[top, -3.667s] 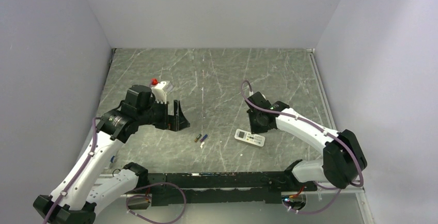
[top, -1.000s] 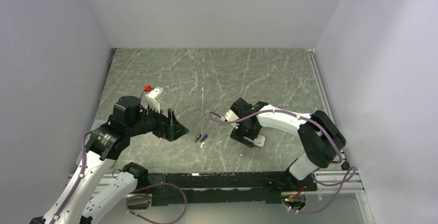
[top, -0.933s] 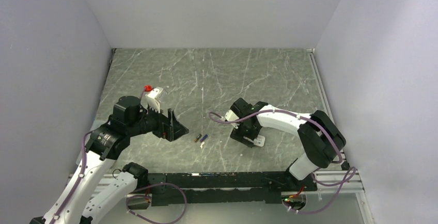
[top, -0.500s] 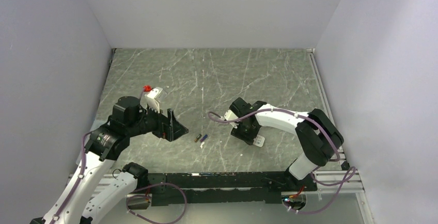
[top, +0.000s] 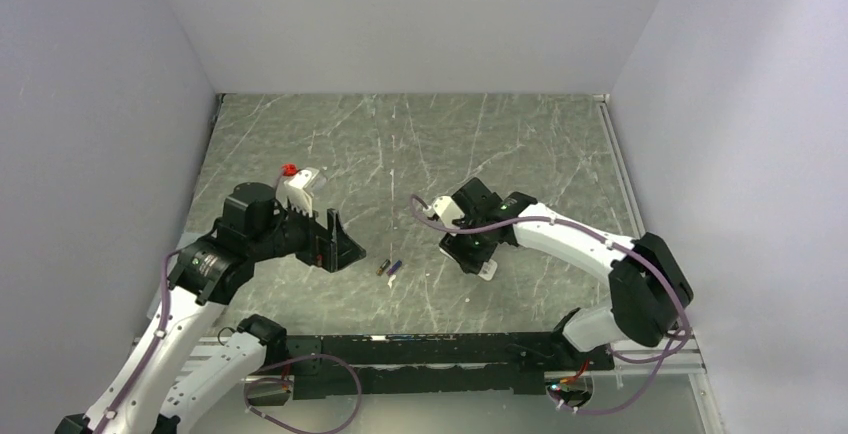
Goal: Load the batteries into the remote control
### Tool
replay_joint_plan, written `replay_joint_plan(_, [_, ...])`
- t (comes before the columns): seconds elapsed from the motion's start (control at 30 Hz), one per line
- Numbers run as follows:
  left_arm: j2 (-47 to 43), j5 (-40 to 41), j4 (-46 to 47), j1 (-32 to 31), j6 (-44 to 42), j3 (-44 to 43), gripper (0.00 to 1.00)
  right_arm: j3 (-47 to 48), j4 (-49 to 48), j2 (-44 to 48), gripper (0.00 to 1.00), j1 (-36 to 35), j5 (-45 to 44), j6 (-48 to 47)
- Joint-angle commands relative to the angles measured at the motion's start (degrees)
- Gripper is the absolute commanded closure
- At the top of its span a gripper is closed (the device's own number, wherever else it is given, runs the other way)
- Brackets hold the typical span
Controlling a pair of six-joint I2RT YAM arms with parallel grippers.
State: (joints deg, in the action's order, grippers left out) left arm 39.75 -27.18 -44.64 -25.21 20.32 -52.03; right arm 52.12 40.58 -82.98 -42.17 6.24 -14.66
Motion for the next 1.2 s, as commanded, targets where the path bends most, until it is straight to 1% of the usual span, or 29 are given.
replay_joint_plan(0.0, [1.45,-1.86,-0.66,0.08,-2.07,-3.77,0.01,3.44,-2.91,4.01,0.84,-0.19,8.49,4.34])
replay_joint_plan(0.13, [2.57,-4.23,-1.18,0.08,-3.03,-5.73,0.01,4.18,-3.73,6.64,0.85,-0.17,12.11,6.58])
replay_joint_plan(0.23, [4.04,-7.41,-1.23,0.08,-4.12,-7.34,0.01,4.40,-4.37,8.94,0.84,-0.17,16.82,8.39])
replay_joint_plan(0.47, [7.76,-19.13,-1.07,0.08,-8.61,-10.48,0.01,3.41,-6.03,15.10,0.83,-0.19,30.76,10.53])
replay_joint_plan(0.63, [9.02,-25.48,2.68,0.08,-11.45,-11.97,0.01,3.21,-6.87,18.11,0.82,-0.19,40.80,11.88])
replay_joint_plan(0.7, [9.18,-27.43,5.01,0.08,-12.57,-12.29,0.01,3.33,-7.17,18.61,0.82,-0.19,44.88,12.45])
replay_joint_plan(0.87, [10.54,-35.89,9.11,0.08,-17.01,-13.58,0.03,4.06,-7.70,18.12,0.82,-0.19,54.18,14.50])
replay_joint_plan(0.93, [11.07,-38.30,10.07,0.08,-18.65,-14.15,0.04,4.49,-7.68,17.45,0.82,-0.17,56.60,14.57])
replay_joint_plan(0.97, [11.27,-39.98,10.14,0.08,-20.44,-14.55,0.04,4.82,-7.62,17.22,0.79,-0.17,57.47,15.31])
replay_joint_plan(1.0, [11.43,-41.94,10.03,0.08,-22.86,-14.88,0.05,5.02,-7.76,17.04,0.78,-0.17,58.31,16.15])
replay_joint_plan(1.07, [11.66,-45.11,10.30,0.08,-25.63,-15.20,0.05,5.60,-7.97,16.62,0.78,-0.19,60.90,16.59])
replay_joint_plan(1.17, [11.67,-49.74,12.71,-0.01,-27.55,-14.34,0.07,6.35,-8.51,16.36,0.78,-0.28,64.09,17.18])
